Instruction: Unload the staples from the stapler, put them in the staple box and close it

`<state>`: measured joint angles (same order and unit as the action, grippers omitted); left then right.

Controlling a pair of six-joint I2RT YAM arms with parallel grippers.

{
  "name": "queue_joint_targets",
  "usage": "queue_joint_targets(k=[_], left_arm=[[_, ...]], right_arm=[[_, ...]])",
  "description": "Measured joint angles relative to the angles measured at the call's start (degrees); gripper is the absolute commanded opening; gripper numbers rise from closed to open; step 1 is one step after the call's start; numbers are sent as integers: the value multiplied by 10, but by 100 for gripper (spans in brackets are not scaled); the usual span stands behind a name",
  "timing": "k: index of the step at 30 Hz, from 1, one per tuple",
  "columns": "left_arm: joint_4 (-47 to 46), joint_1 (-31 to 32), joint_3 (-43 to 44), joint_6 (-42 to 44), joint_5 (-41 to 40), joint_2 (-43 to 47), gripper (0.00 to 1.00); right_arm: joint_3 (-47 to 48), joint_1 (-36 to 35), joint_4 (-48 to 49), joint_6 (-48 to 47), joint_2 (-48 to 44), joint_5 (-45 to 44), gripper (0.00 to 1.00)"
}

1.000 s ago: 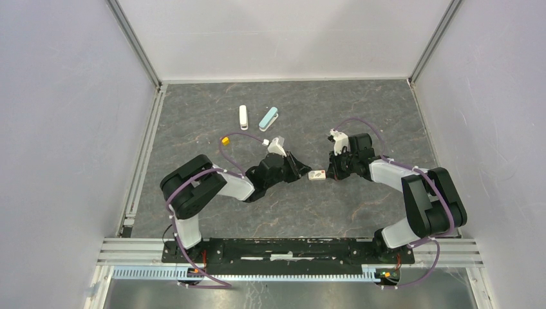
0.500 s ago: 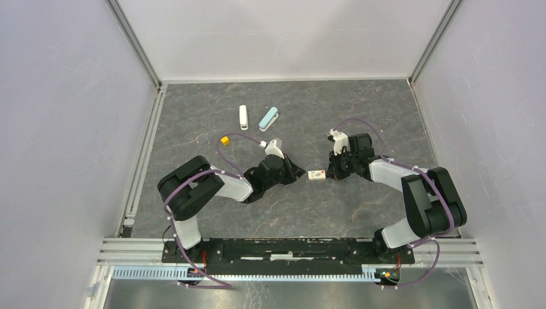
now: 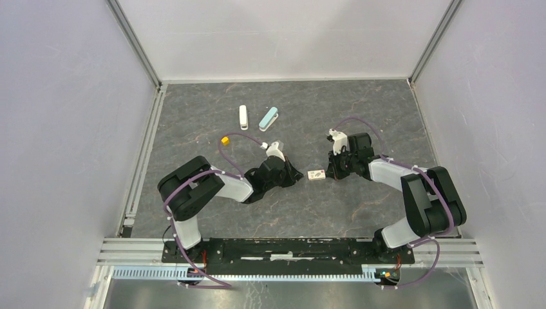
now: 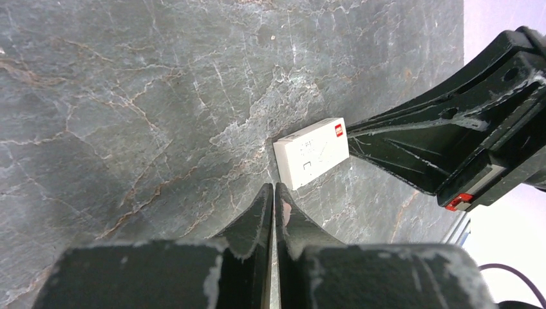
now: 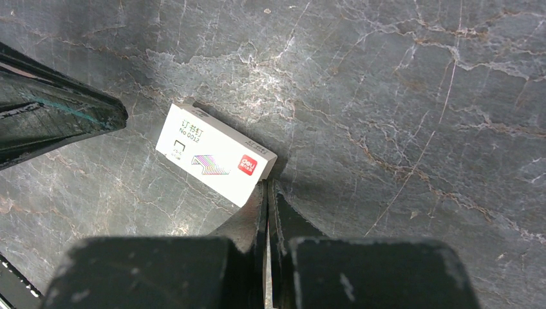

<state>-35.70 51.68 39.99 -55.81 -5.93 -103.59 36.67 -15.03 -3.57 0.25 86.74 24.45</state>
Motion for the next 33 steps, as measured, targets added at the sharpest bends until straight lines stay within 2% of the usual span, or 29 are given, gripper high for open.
queue_joint_targets(k=[9,33], left_arm=[[31,11,10,12,-7,0,9],[37,18,14,24,-15,-10,9]], right_arm=[[0,0,0,-1,0,-1,1],[0,0,1,-3,0,-1,1]])
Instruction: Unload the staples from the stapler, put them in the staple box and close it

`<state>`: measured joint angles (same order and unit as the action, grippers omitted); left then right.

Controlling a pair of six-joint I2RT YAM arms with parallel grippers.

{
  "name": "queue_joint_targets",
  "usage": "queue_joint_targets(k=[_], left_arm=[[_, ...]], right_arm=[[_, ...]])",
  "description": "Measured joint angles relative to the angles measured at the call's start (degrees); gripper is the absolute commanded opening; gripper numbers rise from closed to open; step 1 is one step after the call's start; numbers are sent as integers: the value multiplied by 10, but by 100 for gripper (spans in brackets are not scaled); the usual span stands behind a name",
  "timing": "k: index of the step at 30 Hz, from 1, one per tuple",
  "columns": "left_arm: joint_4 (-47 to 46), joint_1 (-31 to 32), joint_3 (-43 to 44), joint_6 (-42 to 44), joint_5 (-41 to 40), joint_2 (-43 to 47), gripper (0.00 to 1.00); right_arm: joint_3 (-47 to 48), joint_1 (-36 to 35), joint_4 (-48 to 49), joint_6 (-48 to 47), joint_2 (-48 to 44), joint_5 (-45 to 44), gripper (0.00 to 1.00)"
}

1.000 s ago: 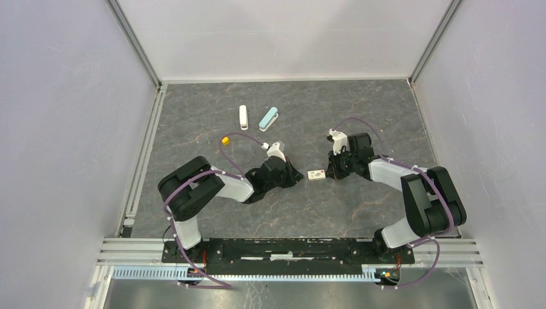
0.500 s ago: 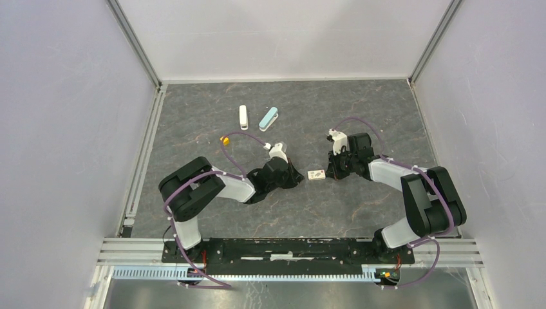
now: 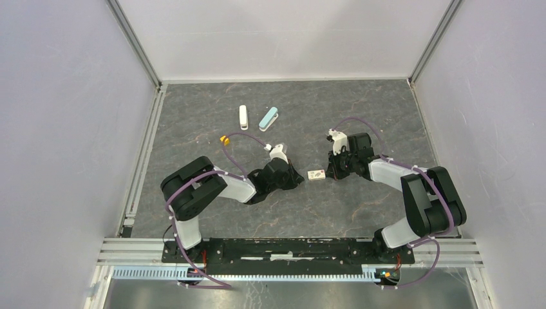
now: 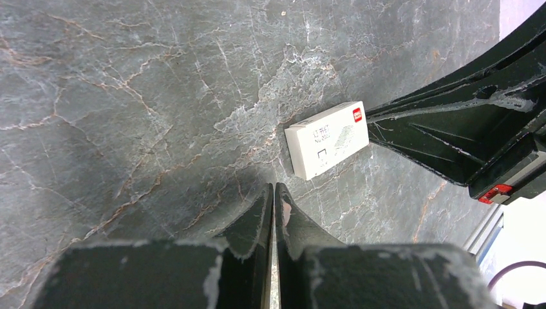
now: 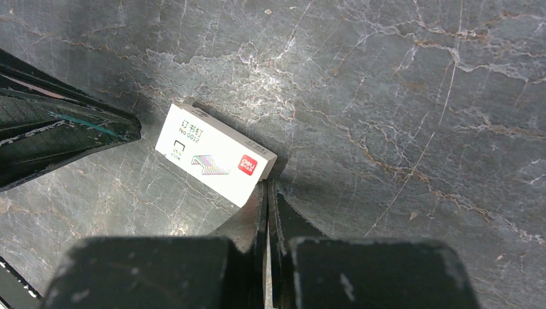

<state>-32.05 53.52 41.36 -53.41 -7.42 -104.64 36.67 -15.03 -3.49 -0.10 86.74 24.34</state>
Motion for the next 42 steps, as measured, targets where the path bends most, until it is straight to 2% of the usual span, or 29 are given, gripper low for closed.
queue_joint_targets(k=[14,34,42], left_arm=[[10,4,22,2,-3,-18,8],[116,24,118,54,-36,-47,8],[154,25,145,79,-46,-52,8]], right_arm=[[0,0,0,-2,0,0,1],[0,1,2,-3,0,-1,1],[0,1,4,-9,0,-4,6]])
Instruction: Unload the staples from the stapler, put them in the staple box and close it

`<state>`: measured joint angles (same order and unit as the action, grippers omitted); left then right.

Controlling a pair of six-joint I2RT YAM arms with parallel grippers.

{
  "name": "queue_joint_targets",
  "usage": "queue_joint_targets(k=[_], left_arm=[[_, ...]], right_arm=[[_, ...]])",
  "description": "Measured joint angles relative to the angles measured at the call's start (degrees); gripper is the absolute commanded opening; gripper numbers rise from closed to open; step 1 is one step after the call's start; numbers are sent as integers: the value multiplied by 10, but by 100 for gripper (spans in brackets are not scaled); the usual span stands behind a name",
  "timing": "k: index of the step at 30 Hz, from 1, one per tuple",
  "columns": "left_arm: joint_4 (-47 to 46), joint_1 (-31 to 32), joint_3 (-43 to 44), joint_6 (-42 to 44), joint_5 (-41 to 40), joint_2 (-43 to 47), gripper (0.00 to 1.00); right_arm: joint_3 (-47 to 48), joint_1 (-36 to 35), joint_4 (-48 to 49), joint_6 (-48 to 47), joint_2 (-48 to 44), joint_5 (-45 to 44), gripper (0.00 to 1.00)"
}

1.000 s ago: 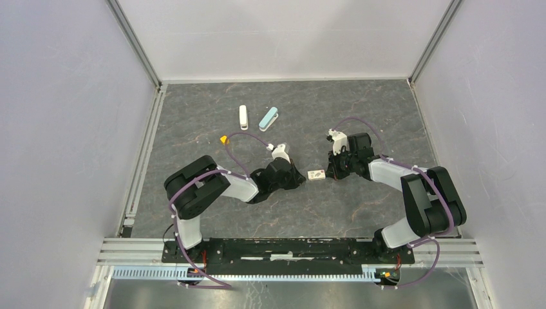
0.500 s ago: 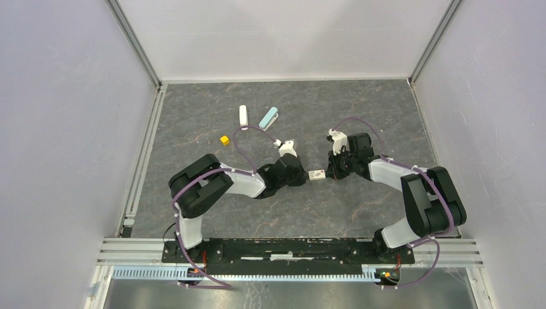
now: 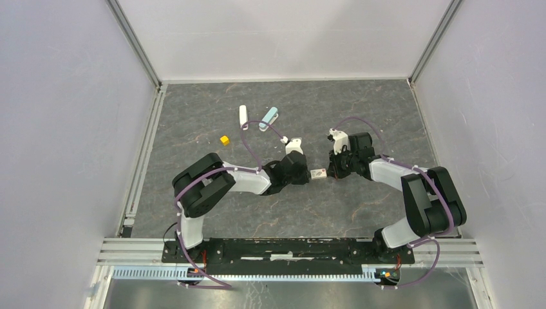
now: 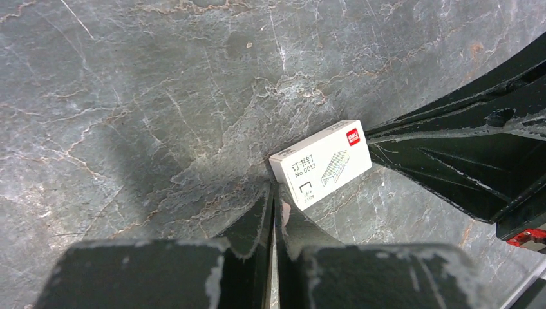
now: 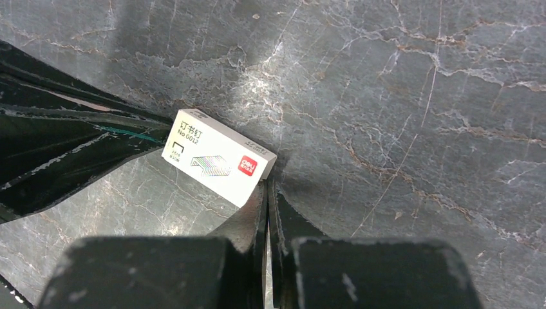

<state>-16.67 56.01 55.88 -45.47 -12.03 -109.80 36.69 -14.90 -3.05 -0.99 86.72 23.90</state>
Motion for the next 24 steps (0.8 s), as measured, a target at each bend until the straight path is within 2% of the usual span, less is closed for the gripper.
queue_joint_targets(k=[6,11,13,15,18,21,24], left_arm=[[17,3,-5,17,-27,17,10],[34,4,-44,56,-62,104,20],[40,4,-58,80,-74,148,33],[47,4,-71,111,-88,200,54],[62,3,-91,159,-111,287,81],[83,-6,-112,204,-118,390,99],[107,-28,-130,228,-111,493,100]], right_arm=[[0,2,-12,-18,-13,-31,8],[0,46,-35,-47,-40,-59,10],[0,66,-45,-70,-64,-60,13],[0,86,-57,-101,-97,-56,18],[3,118,-79,-152,-163,-28,32],[7,164,-91,-206,-245,16,50],[15,207,-96,-247,-331,53,70]])
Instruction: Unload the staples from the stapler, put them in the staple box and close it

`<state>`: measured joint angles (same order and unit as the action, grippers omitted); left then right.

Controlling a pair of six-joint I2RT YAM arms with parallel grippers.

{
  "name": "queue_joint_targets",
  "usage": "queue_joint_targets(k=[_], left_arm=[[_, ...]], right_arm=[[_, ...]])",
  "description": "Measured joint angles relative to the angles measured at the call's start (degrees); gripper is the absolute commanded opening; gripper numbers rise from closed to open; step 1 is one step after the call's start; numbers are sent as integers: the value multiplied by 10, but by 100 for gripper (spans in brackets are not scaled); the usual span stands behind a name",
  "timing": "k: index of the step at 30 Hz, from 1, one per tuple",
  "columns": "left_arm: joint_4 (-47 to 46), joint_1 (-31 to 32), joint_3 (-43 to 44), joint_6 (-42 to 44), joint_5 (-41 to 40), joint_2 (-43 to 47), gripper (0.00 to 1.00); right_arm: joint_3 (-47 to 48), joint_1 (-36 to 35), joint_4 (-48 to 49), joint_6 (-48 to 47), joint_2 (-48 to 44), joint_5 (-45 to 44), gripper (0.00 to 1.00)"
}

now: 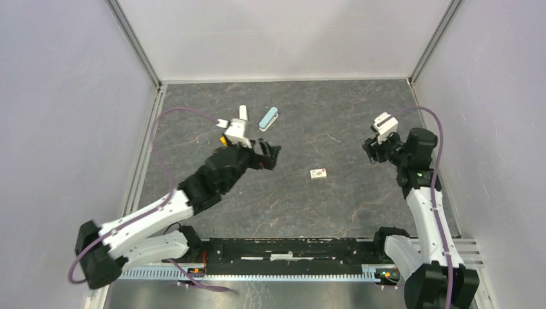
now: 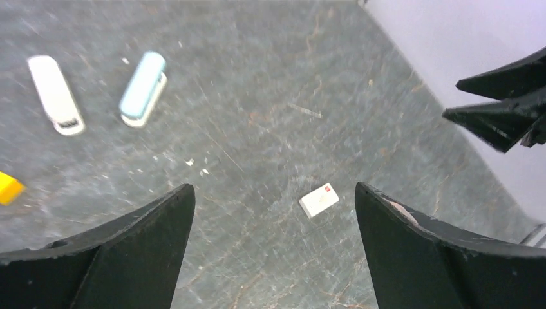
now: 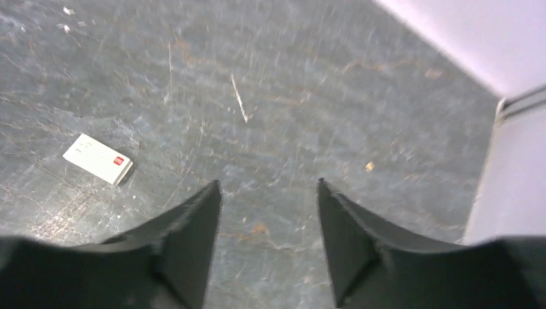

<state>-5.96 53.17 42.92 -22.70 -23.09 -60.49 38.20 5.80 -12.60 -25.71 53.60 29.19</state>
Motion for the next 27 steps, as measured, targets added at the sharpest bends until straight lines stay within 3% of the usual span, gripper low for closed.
queue_joint_targets(k=[5,12,20,27], left_arm=[[55,-77,-6,9,54,160,100],[161,-163,49,9,138,238,100],[248,-167,87,9,182,257,100],[272,-167,73,9,187,311,100]], right_arm=[[73,35,-33,-32,-36,73,98],[163,48,-44,24,-35,183,98],[174,48,-28,148,-47,264,98],[173,48,-3,183,-59,329,98]])
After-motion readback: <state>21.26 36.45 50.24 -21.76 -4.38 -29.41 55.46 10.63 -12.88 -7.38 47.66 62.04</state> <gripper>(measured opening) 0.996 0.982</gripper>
